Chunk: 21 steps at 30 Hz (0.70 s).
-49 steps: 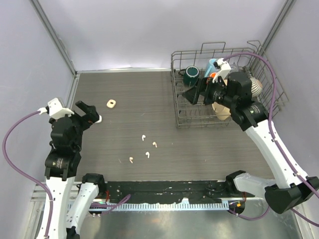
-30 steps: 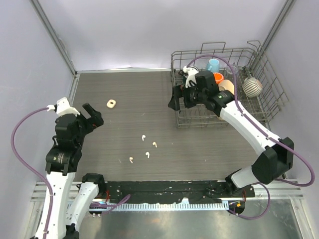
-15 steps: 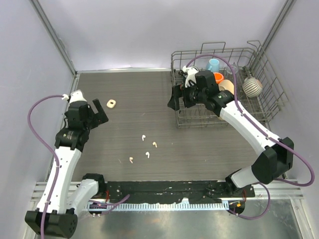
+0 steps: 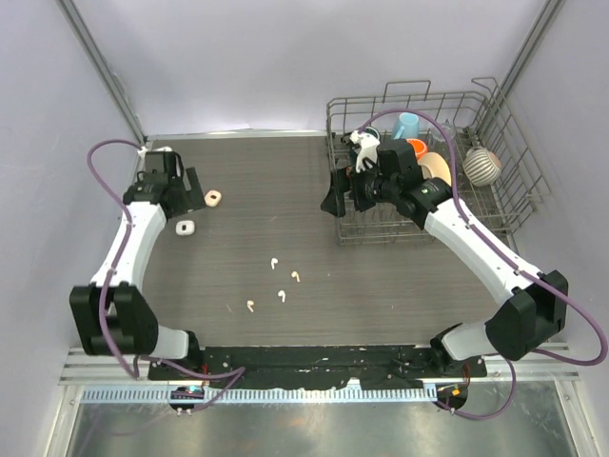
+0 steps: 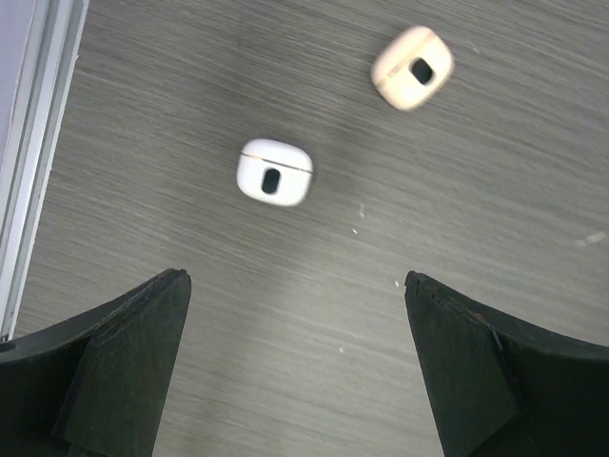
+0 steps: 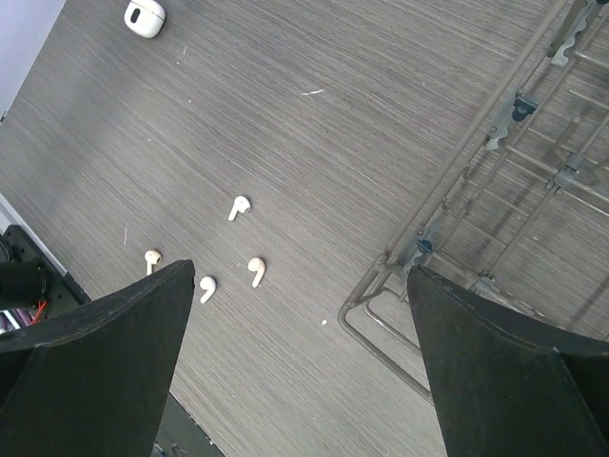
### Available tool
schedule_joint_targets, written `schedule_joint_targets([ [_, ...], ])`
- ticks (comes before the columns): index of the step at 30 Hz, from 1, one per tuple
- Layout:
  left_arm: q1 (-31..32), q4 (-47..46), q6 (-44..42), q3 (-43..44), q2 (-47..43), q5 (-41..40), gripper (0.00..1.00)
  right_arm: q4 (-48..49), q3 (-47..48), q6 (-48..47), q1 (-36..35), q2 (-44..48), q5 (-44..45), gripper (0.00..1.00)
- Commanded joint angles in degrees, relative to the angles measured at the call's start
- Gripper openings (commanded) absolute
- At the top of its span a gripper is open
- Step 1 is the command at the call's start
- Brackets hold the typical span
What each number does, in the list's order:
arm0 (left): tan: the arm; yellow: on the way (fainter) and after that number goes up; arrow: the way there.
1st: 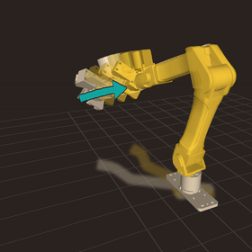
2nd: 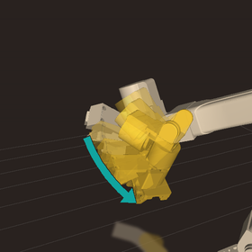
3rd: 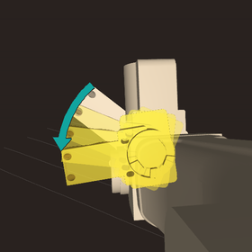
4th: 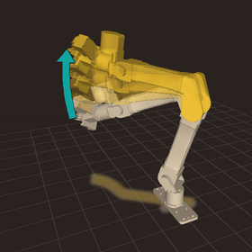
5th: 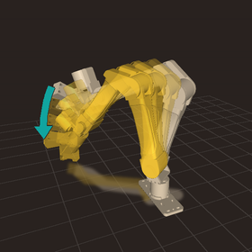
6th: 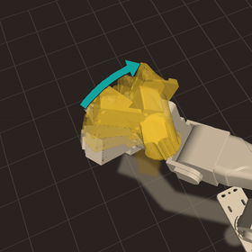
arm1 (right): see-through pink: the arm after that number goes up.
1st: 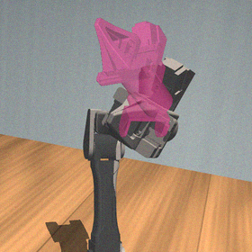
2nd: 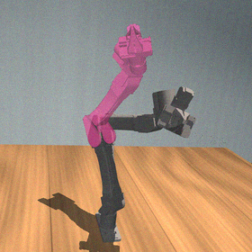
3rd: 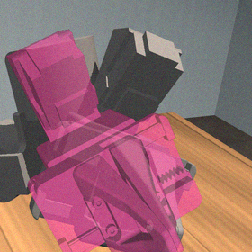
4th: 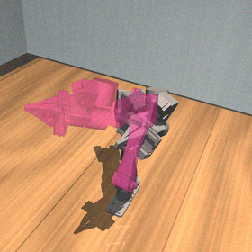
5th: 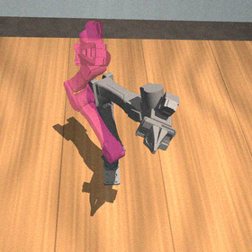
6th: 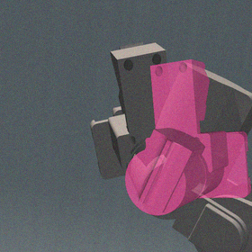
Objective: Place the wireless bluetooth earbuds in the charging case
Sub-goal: Pick up the charging case at the center of the board.
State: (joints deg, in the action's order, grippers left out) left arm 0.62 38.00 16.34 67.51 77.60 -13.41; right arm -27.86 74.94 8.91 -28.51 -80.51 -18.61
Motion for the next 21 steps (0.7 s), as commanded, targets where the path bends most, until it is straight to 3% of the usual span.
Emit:
schedule_joint_targets([
  [1,-4.8,1.1,2.3,6.1,6.8,6.2,0.99,1.8,-0.6,-0.9,-0.1,1.6,-0.8,1.0],
  [5,-4.8,-9.6,-3.4,5.8,10.5,17.8,1.0,1.1,0.1,-1.4,-0.1,0.1,-0.8,0.99],
  [9,-4.8,-12.9,-7.3,8.3,15.3,25.2,1.0,0.3,0.3,-1.5,-0.1,-0.3,-0.7,1.0],
  [16,-4.8,-15.8,-15.2,12.5,23.9,24.4,1.0,0.0,-0.4,-2.0,-0.1,0.2,1.4,0.99],
  [18,-4.8,-15.9,-17.8,14.9,27.3,24.8,0.93,-0.1,-0.3,-2.2,-0.1,0.2,1.8,1.0],
  [21,-4.8,-15.3,-21.1,17.0,30.9,26.1,0.93,-0.2,-0.1,-2.3,-0.1,-0.6,2.5,1.0],
])
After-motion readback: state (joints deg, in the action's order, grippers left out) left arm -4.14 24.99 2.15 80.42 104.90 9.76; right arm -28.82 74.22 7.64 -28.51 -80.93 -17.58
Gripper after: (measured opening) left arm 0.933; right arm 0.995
